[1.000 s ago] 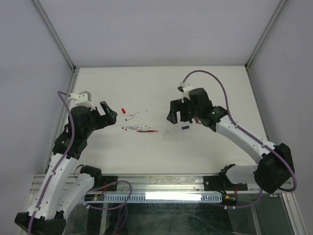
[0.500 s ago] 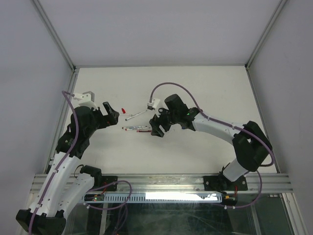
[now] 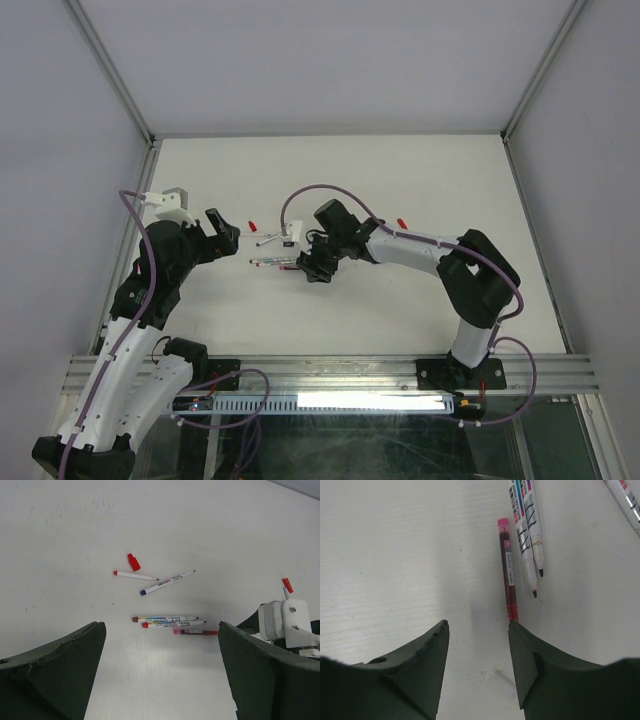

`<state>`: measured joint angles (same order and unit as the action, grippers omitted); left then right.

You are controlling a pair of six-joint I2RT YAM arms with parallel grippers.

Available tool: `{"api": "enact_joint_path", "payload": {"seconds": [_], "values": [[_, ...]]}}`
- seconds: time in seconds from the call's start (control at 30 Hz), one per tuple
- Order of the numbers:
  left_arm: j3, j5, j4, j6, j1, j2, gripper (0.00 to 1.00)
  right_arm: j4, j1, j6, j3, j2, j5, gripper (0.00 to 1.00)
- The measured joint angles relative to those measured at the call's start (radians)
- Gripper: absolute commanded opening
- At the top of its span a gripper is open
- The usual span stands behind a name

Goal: Insert the pens into the pen caps
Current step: Pick up the pen from the center of the board.

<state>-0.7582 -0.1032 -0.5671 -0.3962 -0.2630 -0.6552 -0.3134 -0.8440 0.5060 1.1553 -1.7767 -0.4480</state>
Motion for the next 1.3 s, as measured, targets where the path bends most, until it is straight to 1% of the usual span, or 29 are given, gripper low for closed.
{"api": "enact_joint_path", "payload": {"seconds": [0.33,0.47,0.77,0.9,1.0,1.1,1.3], "values": [[0.000,-0.040,-0.001,-0.001,0.000,0.009,0.99,-0.013,0.000,0.111,0.045,-0.078,0.018,0.46],[0.000,-0.059,-0.002,-0.003,0.000,0.009,0.99,-0.013,0.000,0.133,0.075,-0.114,0.021,0.44],[0.000,-0.080,-0.002,-0.004,0.000,0.010,0.99,-0.051,0.000,0.172,0.154,-0.194,0.023,0.35],[0.000,-0.082,-0.002,-0.005,0.000,0.010,0.99,-0.074,0.000,0.178,0.160,-0.202,0.024,0.32],[0.000,-0.082,-0.002,-0.005,0.000,0.010,0.99,-0.089,0.000,0.182,0.164,-0.202,0.025,0.27],[0.000,-0.082,-0.002,-0.005,0.000,0.008,0.99,-0.098,0.000,0.185,0.165,-0.202,0.025,0.18],[0.000,-0.082,-0.003,-0.005,0.000,0.004,0.99,-0.142,0.000,0.194,0.196,-0.216,0.026,0.12]]}}
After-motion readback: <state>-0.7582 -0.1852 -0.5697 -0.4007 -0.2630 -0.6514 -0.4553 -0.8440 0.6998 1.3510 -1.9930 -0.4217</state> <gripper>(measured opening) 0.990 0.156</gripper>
